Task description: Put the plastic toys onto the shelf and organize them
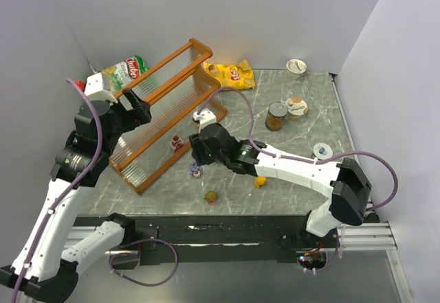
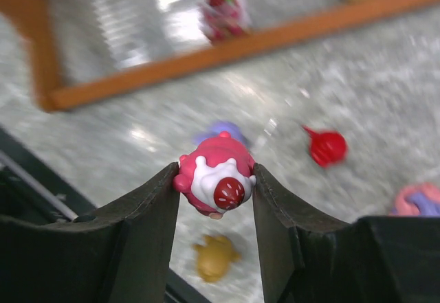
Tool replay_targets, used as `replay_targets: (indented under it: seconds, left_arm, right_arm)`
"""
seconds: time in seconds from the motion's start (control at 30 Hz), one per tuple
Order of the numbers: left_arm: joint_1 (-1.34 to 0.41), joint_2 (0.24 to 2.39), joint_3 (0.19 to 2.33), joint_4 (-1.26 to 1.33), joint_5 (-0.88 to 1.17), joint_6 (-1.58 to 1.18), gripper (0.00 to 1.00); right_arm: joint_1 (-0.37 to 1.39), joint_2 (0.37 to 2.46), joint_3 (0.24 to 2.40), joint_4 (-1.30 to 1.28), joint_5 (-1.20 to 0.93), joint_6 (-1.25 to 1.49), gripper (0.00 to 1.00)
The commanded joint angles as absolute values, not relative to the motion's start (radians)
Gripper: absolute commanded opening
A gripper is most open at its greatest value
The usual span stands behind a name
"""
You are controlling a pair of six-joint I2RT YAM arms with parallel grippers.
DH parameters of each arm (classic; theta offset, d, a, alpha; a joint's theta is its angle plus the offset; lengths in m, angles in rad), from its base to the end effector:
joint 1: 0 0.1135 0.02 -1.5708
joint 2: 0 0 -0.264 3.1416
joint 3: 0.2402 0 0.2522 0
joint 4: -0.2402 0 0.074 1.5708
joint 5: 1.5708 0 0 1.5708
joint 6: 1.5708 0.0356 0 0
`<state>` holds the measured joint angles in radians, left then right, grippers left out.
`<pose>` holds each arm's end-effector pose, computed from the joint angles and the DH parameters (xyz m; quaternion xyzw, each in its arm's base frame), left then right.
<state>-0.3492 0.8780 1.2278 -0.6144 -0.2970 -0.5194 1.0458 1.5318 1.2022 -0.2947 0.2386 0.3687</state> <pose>0.1588 -0.0467 0.4287 -0.1563 0.7750 -0.1463 0.5946 0.1822 0.2978 0.2913 -0.2423 0.8516 0.2135 0.4128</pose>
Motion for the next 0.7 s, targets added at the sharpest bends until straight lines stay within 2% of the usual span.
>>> replay_targets:
  seconds: [0.0,0.67]
  left_arm:
    - [-0.347,0.845,1.224,-0.637,-0.334,-0.534,0.96]
    - [-0.347,0.741,1.201,-0.669,-0.44,-0.549,0.96]
  right_arm:
    - [1.1,1.575,1.322,-0.25,0.247,0.325,0.13]
    - [1.189,1.956,1.523,0.038,0.195,0.368,0.12]
